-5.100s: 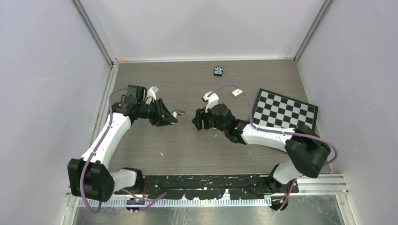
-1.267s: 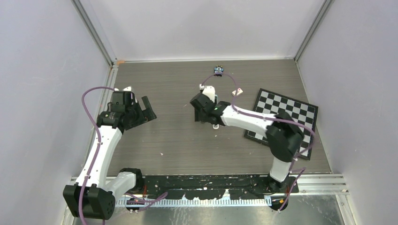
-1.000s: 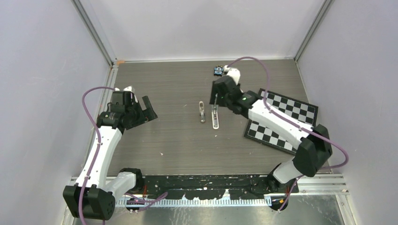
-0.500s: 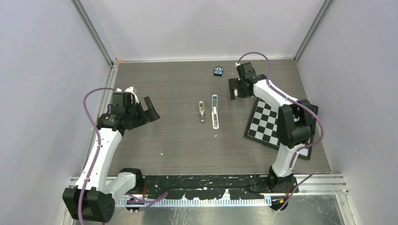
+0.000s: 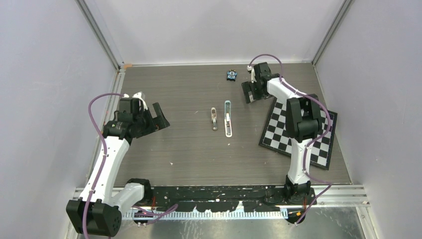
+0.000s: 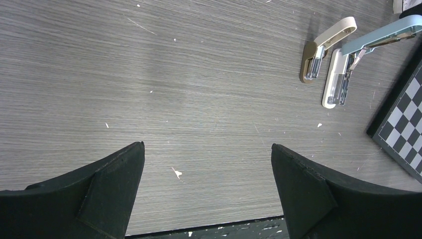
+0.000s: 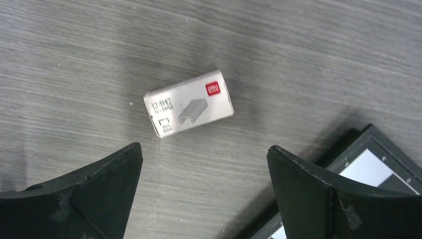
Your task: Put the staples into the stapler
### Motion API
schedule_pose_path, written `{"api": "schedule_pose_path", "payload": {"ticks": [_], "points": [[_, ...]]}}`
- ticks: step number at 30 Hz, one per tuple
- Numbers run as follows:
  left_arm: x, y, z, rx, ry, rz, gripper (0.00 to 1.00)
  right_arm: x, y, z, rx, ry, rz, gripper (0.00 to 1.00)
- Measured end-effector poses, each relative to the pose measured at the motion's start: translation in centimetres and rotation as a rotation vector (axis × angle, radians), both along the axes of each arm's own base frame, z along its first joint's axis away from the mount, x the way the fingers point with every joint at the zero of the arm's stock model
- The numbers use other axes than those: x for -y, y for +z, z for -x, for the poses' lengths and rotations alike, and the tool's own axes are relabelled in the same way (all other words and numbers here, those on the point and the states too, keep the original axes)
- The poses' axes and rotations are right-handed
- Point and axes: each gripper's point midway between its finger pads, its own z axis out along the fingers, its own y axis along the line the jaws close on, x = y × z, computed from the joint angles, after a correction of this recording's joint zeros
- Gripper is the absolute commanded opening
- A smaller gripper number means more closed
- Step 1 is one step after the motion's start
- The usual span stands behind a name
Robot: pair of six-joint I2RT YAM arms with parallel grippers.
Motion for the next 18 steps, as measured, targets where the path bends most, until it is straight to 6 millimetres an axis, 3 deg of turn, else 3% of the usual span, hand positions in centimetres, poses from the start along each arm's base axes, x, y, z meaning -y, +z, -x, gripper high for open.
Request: {"api": "schedule_pose_path", "payload": {"ticks": [10,18], "points": [[0.0,0.0,0.0,0.000,0.000,0.000,1.00,-0.8,-1.2,-2.7,0.009,0.053,-0.004,0.98],[0.0,0.0,0.0,0.000,0.000,0.000,1.00,-1.5,-2.2,-3.4,-0.006,0.094,-0.027,0.72]]}}
